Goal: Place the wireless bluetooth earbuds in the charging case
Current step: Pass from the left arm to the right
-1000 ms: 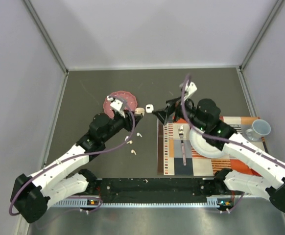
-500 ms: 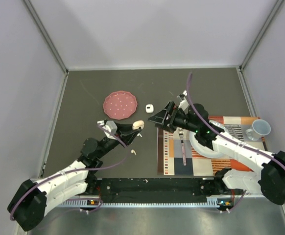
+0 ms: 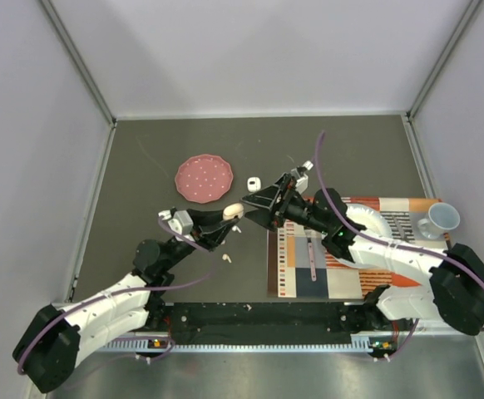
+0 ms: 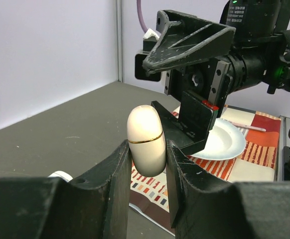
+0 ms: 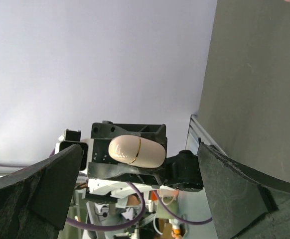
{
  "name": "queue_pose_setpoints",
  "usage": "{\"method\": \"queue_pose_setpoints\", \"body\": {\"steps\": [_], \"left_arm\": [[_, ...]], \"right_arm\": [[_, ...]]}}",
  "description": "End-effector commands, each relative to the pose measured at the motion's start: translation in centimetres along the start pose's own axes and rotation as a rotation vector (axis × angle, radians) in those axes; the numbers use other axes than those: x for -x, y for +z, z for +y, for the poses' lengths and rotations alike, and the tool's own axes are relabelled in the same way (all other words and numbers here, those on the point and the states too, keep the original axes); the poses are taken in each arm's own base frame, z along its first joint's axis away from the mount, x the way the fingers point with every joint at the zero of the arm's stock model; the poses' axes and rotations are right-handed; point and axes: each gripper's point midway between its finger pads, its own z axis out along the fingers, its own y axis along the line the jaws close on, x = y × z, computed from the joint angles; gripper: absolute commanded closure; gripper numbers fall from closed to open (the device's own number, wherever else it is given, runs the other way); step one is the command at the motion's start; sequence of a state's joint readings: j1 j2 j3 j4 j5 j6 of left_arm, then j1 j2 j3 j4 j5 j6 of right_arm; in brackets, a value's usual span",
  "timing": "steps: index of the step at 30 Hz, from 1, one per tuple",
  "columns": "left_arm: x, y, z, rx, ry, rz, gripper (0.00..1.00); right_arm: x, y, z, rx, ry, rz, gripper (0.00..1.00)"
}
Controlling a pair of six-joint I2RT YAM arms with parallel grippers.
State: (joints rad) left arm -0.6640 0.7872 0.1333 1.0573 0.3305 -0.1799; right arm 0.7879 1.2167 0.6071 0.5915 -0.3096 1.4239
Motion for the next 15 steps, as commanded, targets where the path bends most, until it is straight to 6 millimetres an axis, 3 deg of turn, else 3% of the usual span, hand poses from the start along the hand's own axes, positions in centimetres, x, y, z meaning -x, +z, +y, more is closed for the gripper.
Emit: {"method": "queue_pose_setpoints", "body": {"steps": [1, 15], "left_arm": [[1.9, 0.6, -0.7, -0.044, 0.031, -0.066, 1.00], [1.7, 0.7, -0.4, -0.028, 0.038, -0.059, 1.00]], "right_arm": [[-0.1, 0.7, 2.5, 0.143, 0.062, -0.007, 0.03], [-1.9, 1.4, 2.4, 0.162, 0.132, 0.034, 0.31]]}}
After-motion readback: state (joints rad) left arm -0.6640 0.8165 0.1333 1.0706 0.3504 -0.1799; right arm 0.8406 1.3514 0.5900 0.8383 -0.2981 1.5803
